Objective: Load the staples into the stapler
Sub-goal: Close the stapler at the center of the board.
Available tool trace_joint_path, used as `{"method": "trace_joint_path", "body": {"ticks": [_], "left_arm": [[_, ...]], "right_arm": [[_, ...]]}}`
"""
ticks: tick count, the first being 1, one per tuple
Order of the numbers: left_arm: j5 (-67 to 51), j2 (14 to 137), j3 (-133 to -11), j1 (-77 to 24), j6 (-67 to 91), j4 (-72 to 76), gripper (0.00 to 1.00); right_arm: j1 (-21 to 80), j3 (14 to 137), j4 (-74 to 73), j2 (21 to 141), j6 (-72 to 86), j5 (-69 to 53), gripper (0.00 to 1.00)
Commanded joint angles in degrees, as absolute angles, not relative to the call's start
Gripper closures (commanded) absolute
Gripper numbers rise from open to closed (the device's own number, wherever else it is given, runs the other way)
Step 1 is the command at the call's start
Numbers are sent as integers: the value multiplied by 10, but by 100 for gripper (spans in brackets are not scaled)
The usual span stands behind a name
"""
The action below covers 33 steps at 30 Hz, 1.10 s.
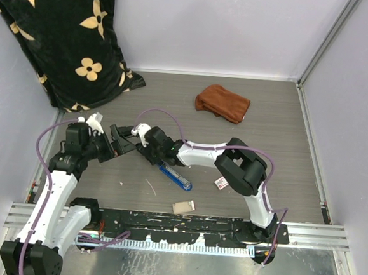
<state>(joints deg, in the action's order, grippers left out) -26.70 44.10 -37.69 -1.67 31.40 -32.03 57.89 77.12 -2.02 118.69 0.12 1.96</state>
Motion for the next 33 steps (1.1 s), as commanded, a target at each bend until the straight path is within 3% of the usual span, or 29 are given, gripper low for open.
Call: {"method": "trace_joint_path", "body": {"ticks": [1,9,24,28,33], "left_arm": [[-284,412,-343,-11,372,-237,2],[-318,434,-312,-10,396,-156,2],[-374,573,-316,-11,360,-67,0],[-382,591,-314,-17,358,-55,10],[-383,605,-318,-20,357,-55,34]], "right_arm": [[576,724,74,1112,20,2,99],[571,619,200,1016,37,-45,99],[572,542,304,978,69,-105,99],[571,542,306,976,71,-112,99],[572,541,310,971,75,-120,99]]}}
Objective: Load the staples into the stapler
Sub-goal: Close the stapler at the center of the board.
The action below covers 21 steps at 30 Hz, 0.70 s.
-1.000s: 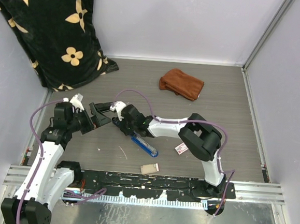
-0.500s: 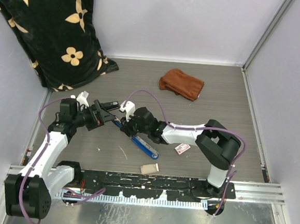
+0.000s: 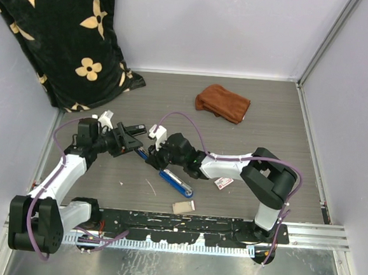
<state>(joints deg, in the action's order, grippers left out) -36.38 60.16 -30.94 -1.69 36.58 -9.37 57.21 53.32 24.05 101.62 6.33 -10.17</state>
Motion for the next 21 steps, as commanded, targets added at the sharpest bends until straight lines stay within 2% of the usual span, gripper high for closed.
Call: {"method": "trace_joint_path", "body": {"ticks": [1,14,18,19,21], "left_arm": [[-382,606,-319,-20,358,-54,36],[-388,621,-324,-25,359,-53,57],[-391,626,-327,-27,355,-53,67],[-390,625,-327,-28,352,-53,71],[-383,620,-326,-30,347,-55,76]], "right_arm": [[572,541,310,971,74,-121,99],[571,549,308,969,73,-131,99],[572,555,295,974,71,-133,99],[572,560,285,977,71,-133,97],[572,567,269,980,71,-133,80]]}}
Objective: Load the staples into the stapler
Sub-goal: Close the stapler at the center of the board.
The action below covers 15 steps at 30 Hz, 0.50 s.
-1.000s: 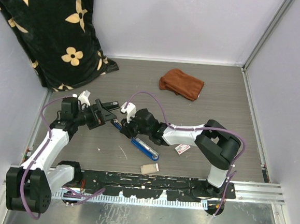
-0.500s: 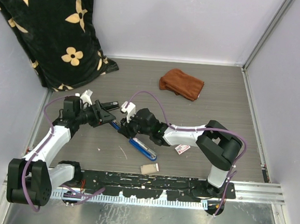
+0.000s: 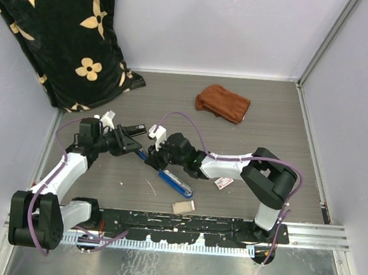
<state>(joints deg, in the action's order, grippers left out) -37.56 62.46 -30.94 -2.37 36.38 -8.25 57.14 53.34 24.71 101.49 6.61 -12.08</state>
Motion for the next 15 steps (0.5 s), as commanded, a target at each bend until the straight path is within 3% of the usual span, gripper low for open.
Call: {"method": "trace_joint_path", "body": {"ticks": [1,3,5,6,7,15], "left_arm": [[-379,616,-327,-32,343,-58,78],[-348,600,-334,-42,320,-84,81],[-316,581,-338,-56,303,-105,83],[-308,571,-337,-63,299,-107,84],[-300,564,-339,-68,294,-112,84],[-253,527,-347,-116,261,-139,86]], "right_arm": [[572,567,266,978,72,-132,68],[572,560,265,969,73,-130,54],[572,556,255,959,68,-136,47],[571,557,242,954,63,-137,34],[571,557,232,947,61,-134,27],[571,479,157,823,43,-77,23]]}}
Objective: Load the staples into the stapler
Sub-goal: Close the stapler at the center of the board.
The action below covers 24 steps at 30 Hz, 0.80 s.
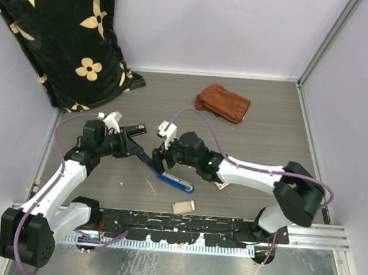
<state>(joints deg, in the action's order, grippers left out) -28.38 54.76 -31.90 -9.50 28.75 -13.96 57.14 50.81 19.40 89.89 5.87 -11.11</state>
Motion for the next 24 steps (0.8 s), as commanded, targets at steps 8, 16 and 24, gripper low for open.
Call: {"method": "trace_joint_path", "body": {"ticks": [8,16,24], "left_arm": [[-218,524,-364,-163,245,-155,87],[-142,530,-401,-211,223,-201,88],[-99,555,-432,-254,209,-225,90]], "right_arm": [[572,362,47,694,97,0,28],[585,251,52,623,198,23,32],[613,224,63,614,197,57,37]]}}
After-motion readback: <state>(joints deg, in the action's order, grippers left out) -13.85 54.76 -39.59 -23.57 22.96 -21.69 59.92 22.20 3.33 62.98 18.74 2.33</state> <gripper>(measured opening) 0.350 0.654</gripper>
